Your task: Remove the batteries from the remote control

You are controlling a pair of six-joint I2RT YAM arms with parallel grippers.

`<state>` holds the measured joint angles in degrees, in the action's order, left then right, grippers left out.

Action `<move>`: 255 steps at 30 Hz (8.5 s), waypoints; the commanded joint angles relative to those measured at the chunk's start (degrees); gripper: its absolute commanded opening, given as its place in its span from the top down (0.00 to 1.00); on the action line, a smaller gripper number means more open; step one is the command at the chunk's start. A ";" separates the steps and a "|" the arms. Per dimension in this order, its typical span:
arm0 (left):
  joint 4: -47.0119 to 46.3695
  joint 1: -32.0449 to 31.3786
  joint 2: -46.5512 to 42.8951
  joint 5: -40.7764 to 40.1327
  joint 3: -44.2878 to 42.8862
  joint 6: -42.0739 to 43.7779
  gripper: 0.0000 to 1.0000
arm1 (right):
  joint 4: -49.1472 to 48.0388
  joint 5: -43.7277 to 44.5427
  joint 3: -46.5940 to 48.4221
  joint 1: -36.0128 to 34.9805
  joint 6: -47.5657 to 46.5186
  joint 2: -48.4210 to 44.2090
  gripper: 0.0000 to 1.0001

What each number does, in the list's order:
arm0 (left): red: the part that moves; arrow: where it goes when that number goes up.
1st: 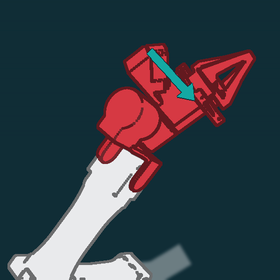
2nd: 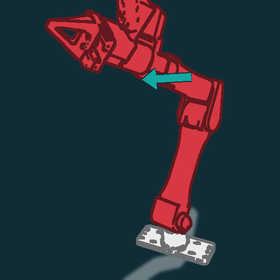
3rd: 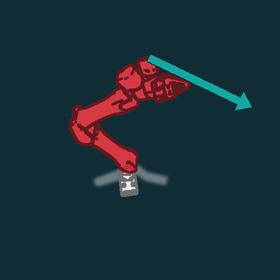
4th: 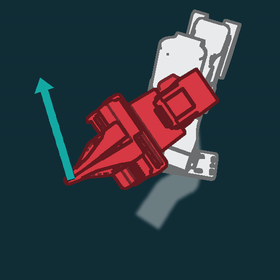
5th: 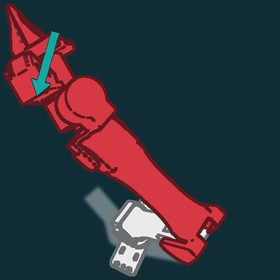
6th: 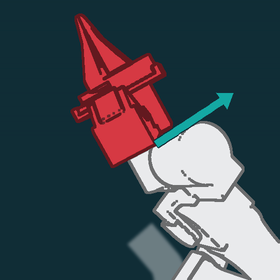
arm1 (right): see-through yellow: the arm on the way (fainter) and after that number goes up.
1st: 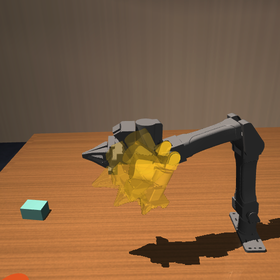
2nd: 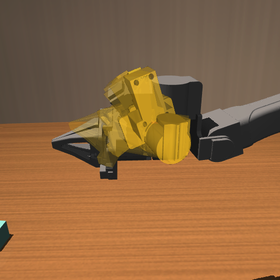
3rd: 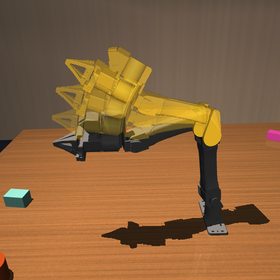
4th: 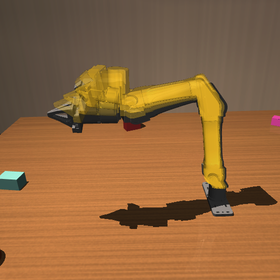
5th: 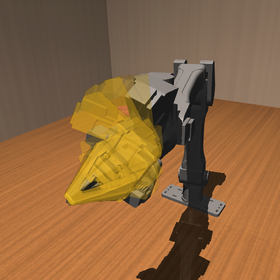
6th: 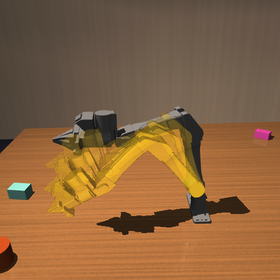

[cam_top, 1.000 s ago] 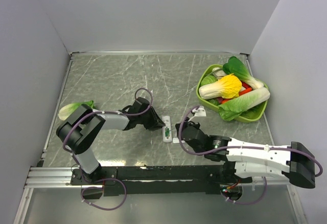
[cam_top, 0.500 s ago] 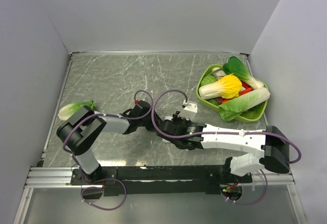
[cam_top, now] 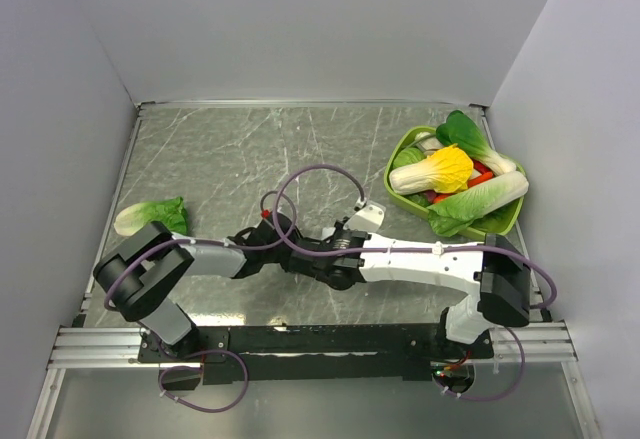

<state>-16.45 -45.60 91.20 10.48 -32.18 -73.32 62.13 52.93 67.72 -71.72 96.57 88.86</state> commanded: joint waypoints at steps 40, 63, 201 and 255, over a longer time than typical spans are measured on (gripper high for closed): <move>-6.40 -5.90 9.43 4.99 4.94 -5.78 0.99 | -14.84 -9.16 -18.33 -1.22 -8.85 -8.96 1.00; -8.25 -6.34 9.87 4.37 5.55 -5.61 0.99 | -20.28 -10.55 -15.16 -1.76 -26.33 -7.55 1.00; 20.23 -3.26 -8.76 -6.09 -5.34 5.03 0.59 | -50.26 -34.38 -32.39 21.19 -47.53 -28.21 1.00; 23.48 -2.74 -2.61 -7.23 -9.74 7.67 0.61 | -57.21 -48.18 -35.74 31.12 -52.80 -33.49 1.00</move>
<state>6.94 -48.75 87.00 3.57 -39.70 -67.00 3.77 6.15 30.28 -40.58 45.06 57.98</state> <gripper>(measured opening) 0.394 0.223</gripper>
